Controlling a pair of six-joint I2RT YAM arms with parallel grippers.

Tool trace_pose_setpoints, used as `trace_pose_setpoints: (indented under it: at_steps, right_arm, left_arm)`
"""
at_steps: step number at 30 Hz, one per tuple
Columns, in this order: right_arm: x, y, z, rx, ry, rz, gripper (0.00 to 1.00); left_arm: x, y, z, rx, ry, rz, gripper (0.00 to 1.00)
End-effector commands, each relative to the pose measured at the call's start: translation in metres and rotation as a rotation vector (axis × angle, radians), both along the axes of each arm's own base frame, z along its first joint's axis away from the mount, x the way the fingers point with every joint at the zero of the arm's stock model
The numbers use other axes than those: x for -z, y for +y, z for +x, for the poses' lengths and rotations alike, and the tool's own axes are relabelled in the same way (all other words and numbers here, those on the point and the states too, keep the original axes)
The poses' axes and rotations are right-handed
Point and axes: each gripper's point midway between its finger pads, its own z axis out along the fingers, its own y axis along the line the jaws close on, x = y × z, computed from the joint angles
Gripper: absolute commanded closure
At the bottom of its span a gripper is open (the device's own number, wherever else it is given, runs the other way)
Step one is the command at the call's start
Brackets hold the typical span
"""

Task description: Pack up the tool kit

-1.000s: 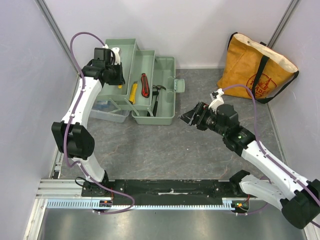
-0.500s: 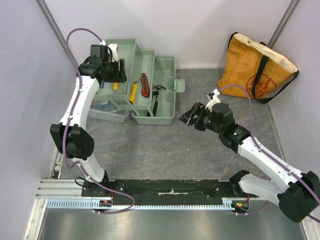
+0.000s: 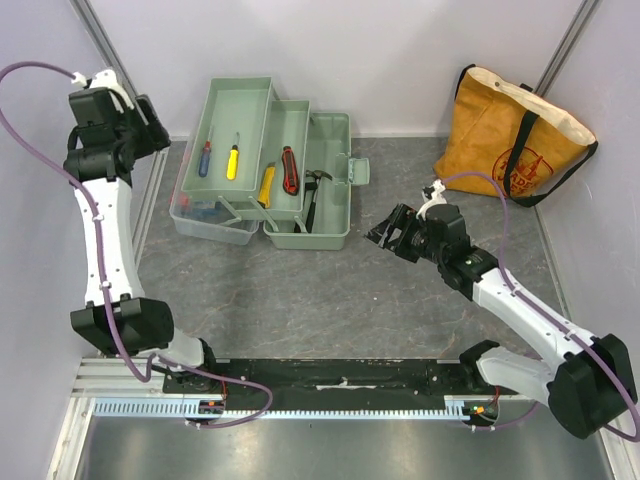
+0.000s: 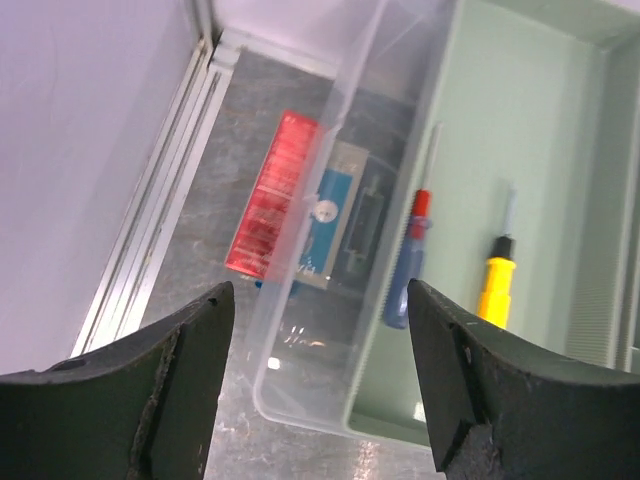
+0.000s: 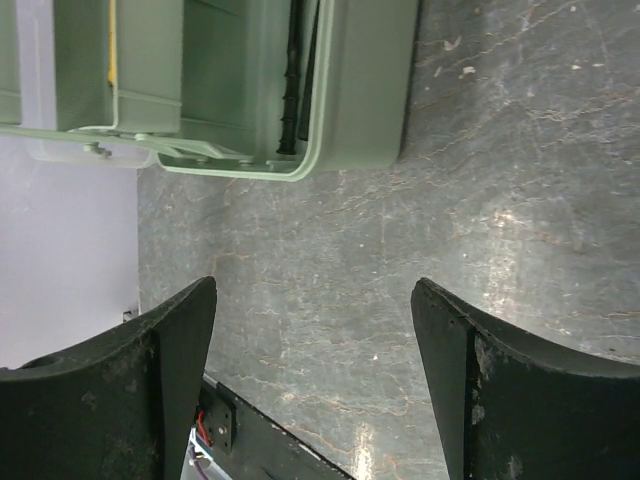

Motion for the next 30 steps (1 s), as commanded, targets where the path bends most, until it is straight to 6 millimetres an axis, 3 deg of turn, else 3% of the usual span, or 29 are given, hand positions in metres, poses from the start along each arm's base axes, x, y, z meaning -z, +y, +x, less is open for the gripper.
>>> trace_pose_setpoints:
  at_steps: [1,3,9,16,23,30]
  right_arm:
    - [0.010,-0.006,0.003,-0.002,0.015,-0.012,0.15]
    - [0.015,-0.007,0.004,-0.006,0.027,-0.012,0.15]
    - [0.036,-0.008,0.003,-0.051,0.108,0.007,0.14]
    - [0.046,-0.013,0.005,-0.055,0.138,0.024,0.14]
    - [0.049,-0.011,0.009,-0.063,0.142,0.029,0.15]
    - [0.049,-0.008,0.018,-0.066,0.133,0.025,0.14]
  left_arm:
    - [0.050,0.025,0.009,-0.046,0.092,-0.112,0.26]
    - [0.069,0.026,0.014,0.018,0.116,-0.165,0.34]
    - [0.117,0.026,0.030,0.134,0.166,-0.159,0.42]
    - [0.134,0.010,0.035,0.241,0.157,-0.194,0.46]
    - [0.153,0.025,0.034,0.157,0.206,-0.167,0.47]
    - [0.166,0.012,0.037,0.205,0.225,-0.154,0.49]
